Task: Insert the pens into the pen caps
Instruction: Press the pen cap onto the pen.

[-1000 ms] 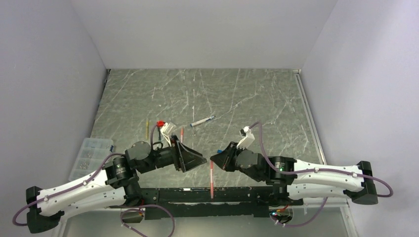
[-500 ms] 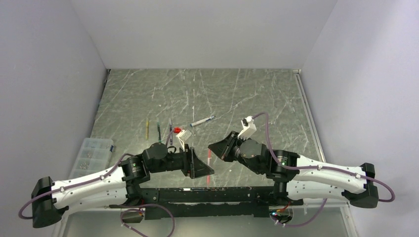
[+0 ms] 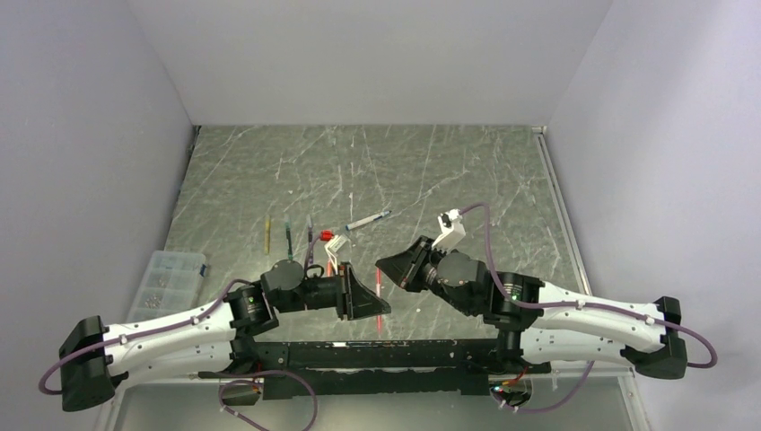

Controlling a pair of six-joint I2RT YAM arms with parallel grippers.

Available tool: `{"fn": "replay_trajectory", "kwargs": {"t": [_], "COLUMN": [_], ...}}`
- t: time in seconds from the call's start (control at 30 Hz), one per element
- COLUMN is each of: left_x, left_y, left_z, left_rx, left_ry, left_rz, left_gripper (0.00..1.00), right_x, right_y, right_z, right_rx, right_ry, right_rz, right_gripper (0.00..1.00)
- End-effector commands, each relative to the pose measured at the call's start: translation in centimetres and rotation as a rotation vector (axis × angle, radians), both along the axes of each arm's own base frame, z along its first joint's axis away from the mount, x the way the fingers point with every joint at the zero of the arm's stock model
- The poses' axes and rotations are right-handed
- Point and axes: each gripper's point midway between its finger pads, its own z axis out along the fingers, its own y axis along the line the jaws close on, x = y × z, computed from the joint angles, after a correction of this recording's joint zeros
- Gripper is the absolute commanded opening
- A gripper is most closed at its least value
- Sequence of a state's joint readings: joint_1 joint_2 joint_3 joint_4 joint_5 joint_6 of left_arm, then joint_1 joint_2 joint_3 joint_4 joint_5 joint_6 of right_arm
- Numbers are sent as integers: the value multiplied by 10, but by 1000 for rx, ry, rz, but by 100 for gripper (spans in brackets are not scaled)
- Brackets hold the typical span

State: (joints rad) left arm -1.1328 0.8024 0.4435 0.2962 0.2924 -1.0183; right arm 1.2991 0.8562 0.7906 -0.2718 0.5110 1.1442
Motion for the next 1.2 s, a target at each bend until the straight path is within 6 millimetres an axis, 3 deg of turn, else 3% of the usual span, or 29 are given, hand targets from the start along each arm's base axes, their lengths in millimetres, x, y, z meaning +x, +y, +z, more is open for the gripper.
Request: {"fn": "replay_trajectory", "kwargs": {"t": [0.0,0.1,0.6,0.73,0.8,1.17], "left_x": [-3,0,12,11,11,8], "left_y": [2,3,13,10,8,4], "left_z": [19,19,29,26,24,19], "left_rx": [-80,-69,-21,-16,-17,-16], "left_ry": [-42,-52,-127,-120,-117,-115], "left_rz": [-16,3,35,19,12,-15], "left_gripper": [15,0,0,0,0,0], "right_x": [2,-2,-27,-24,-23,-6], "right_y": [0,0,15,13,12,3], "right_z": [13,12,2,8,13,49], "right_rx": [60,76,85,90,96,94], "right_ry": [-37,-41,-103,-117,-127,-197], "right_rz": [0,21,214,199,190,98], "right_gripper": [0,0,1,28,37,55]}}
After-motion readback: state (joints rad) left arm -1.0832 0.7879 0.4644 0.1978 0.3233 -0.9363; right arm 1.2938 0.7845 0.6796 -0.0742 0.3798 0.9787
